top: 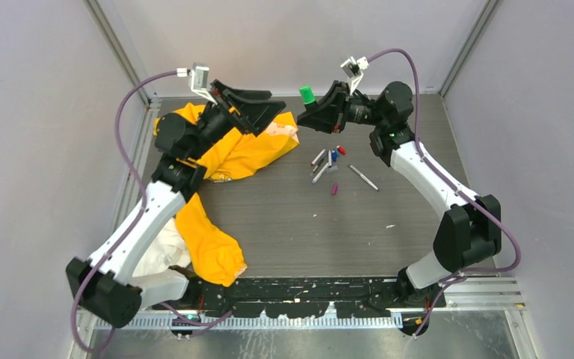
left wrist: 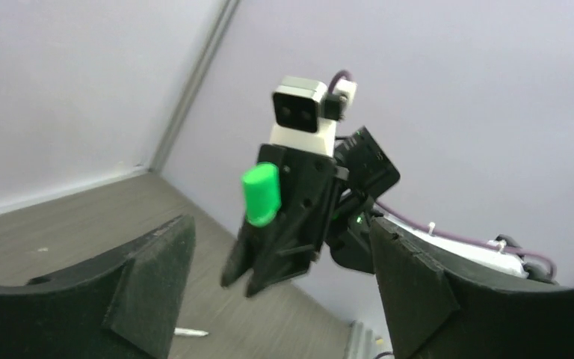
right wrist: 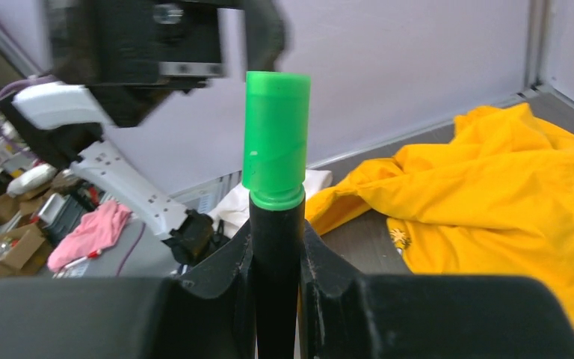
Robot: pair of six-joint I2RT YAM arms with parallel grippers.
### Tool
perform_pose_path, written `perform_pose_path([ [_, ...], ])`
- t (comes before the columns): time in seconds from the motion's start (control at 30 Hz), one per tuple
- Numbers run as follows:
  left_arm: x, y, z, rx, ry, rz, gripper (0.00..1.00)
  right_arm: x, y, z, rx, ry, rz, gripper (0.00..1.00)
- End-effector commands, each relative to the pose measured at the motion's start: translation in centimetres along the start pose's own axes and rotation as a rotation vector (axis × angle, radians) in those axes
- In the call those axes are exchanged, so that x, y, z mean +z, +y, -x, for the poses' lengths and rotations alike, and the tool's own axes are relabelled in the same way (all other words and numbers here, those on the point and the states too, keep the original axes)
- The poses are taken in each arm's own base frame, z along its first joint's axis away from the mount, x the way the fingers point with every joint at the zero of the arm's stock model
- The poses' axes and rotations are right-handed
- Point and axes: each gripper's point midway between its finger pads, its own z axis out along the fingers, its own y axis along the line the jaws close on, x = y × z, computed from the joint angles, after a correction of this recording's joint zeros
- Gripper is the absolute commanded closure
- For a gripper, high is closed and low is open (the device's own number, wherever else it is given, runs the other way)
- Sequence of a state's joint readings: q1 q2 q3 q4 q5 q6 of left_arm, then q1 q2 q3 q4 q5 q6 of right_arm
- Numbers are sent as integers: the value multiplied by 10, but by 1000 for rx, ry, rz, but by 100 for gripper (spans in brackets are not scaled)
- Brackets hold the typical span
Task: Insert the pens into the pen caps
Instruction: Press the pen cap onto the pen.
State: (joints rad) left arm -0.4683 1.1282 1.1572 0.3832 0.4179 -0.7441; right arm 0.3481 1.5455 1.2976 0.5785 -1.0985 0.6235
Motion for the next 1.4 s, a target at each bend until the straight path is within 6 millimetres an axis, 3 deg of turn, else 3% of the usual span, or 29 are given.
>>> perform_pose_path([
  [0.0,18,-38,33,-78,-76,-289,17,-7,66,28,-93,-29,156,99],
  [0.2,33,-47,34,-132,-75,-450,26,-11,80,31,-80,-35,172,99],
  [0.43,45,-57,27,-157,-46,-494,27,-9,75,29,-36,-33,161,99],
  [0.8,62,-49,4,-162,-13,-441,32,2,79,18,14,-4,187,99],
  [1.0,64,-59,1,-156,-8,-463,33,8,77,14,42,-4,177,99],
  [1.37,63,-63,-13,-151,10,-465,62,11,71,18,65,-16,152,99],
])
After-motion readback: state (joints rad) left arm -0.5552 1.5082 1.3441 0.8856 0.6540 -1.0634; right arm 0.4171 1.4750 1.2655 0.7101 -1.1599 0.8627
